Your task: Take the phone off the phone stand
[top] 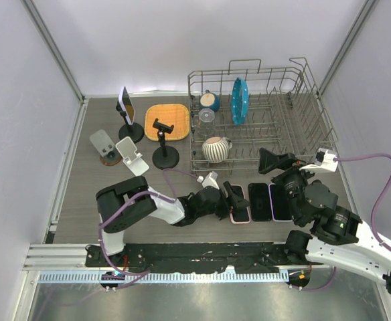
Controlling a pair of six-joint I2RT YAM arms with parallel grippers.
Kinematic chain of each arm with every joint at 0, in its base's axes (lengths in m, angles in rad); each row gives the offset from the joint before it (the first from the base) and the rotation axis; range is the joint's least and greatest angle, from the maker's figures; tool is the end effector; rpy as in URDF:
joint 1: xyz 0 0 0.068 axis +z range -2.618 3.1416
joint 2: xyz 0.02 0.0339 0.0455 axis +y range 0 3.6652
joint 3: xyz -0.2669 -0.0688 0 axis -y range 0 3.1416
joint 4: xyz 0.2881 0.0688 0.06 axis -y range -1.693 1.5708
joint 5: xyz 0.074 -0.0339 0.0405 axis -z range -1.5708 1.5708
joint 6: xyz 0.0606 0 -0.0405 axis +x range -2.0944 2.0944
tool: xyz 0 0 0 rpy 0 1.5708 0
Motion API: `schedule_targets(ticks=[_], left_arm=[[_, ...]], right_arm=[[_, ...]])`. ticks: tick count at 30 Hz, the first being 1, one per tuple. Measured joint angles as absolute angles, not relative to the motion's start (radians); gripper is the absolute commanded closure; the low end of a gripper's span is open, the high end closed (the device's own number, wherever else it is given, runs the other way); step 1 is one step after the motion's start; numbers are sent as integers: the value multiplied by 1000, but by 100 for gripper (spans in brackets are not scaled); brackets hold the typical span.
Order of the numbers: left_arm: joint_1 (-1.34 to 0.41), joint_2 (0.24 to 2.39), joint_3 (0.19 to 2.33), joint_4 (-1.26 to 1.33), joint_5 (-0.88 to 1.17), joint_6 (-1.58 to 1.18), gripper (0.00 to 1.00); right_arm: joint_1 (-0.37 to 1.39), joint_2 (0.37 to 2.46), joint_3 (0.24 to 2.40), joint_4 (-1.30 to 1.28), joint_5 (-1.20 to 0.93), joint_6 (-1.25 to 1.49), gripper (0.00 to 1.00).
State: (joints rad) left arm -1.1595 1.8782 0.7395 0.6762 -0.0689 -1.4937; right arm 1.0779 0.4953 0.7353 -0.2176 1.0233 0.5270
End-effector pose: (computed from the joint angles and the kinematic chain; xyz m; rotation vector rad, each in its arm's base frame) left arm 0.1622 -0.3615 0.0714 -0.4560 2.3915 -1.4413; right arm 0.1195 0.1132 0.3695 0.3841 1.5311 0.4724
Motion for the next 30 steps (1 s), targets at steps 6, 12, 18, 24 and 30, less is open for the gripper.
schedule_targets(ticks=[6, 12, 18, 24, 30], left_arm=[[-1164, 1837, 730, 645, -99, -1511, 6], [-1174, 1789, 725, 561, -144, -1511, 0], [-1198, 1726, 750, 388, -209, -1483, 0], [-1223, 1711, 857, 183, -264, -1433, 0], [-1225, 1711, 896, 100, -278, -1421, 0]], right_arm=[[1078, 488, 735, -218, 1023, 525, 8], [1078, 473, 730, -218, 1024, 524, 8], [1078, 469, 723, -218, 1024, 524, 8], [1078, 469, 723, -218, 1024, 524, 8], [1078, 459, 722, -218, 1024, 524, 9]])
